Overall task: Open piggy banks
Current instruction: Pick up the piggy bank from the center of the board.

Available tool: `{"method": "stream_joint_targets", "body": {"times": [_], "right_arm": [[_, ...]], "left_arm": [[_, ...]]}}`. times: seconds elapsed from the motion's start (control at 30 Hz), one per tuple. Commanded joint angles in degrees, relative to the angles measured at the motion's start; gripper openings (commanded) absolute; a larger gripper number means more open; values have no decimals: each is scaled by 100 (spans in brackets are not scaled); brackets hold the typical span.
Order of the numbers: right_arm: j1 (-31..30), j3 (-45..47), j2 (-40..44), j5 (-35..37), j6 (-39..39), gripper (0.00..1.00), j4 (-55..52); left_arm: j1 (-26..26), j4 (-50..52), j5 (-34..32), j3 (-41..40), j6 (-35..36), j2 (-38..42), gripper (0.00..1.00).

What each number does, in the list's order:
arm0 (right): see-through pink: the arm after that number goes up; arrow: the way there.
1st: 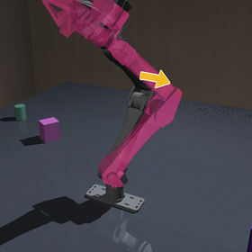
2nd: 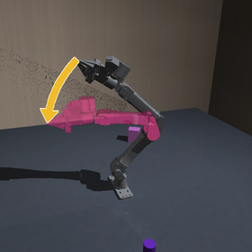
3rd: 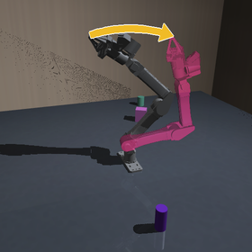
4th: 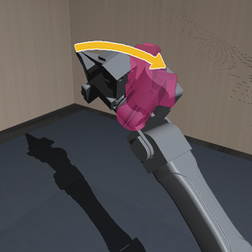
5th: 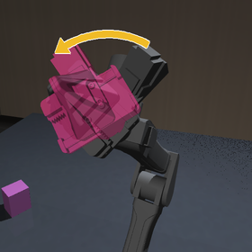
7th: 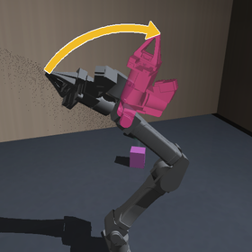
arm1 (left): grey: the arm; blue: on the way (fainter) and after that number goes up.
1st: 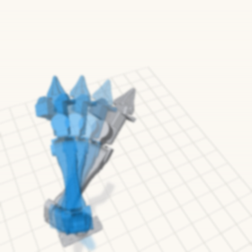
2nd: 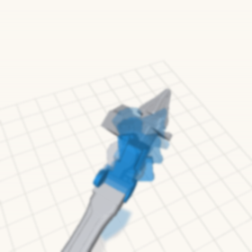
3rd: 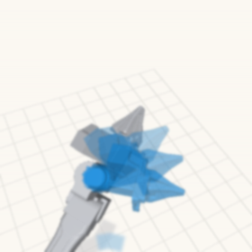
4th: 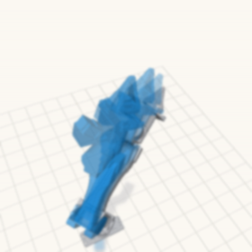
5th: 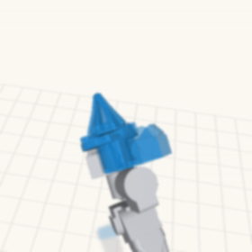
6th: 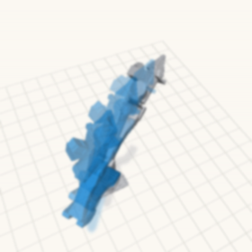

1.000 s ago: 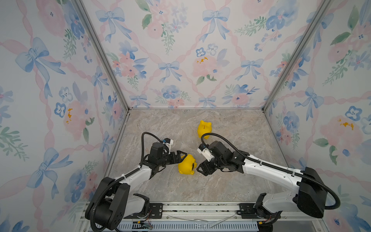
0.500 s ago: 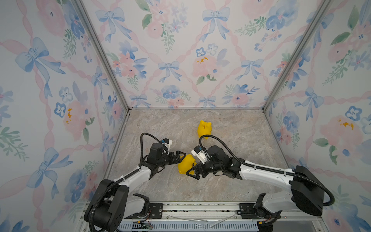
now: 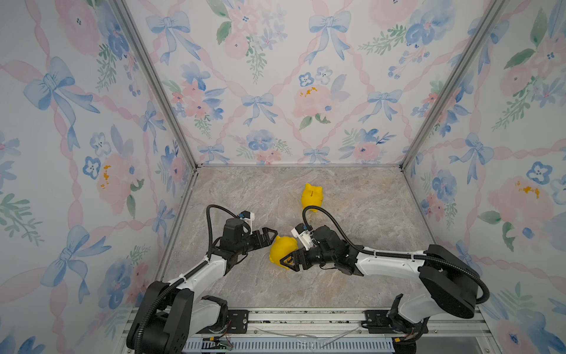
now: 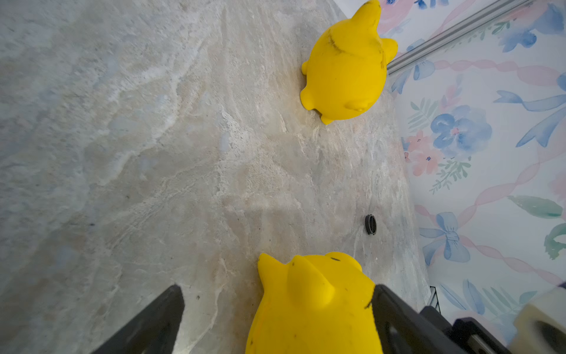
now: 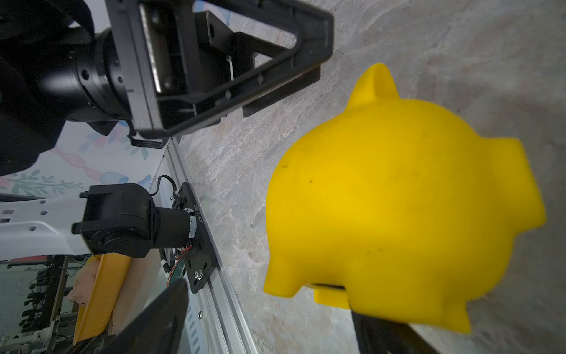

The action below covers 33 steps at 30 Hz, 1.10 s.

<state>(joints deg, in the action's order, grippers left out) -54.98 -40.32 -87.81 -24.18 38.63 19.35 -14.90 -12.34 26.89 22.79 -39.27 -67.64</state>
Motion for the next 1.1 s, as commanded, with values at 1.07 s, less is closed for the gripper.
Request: {"method": "stream_joint_targets", "body": {"times": [1.07], "right_arm": [[507, 734, -1366, -223, 1035, 90, 3218]], "left_arm": [[1, -484, 242, -335, -117, -188, 98]]}}
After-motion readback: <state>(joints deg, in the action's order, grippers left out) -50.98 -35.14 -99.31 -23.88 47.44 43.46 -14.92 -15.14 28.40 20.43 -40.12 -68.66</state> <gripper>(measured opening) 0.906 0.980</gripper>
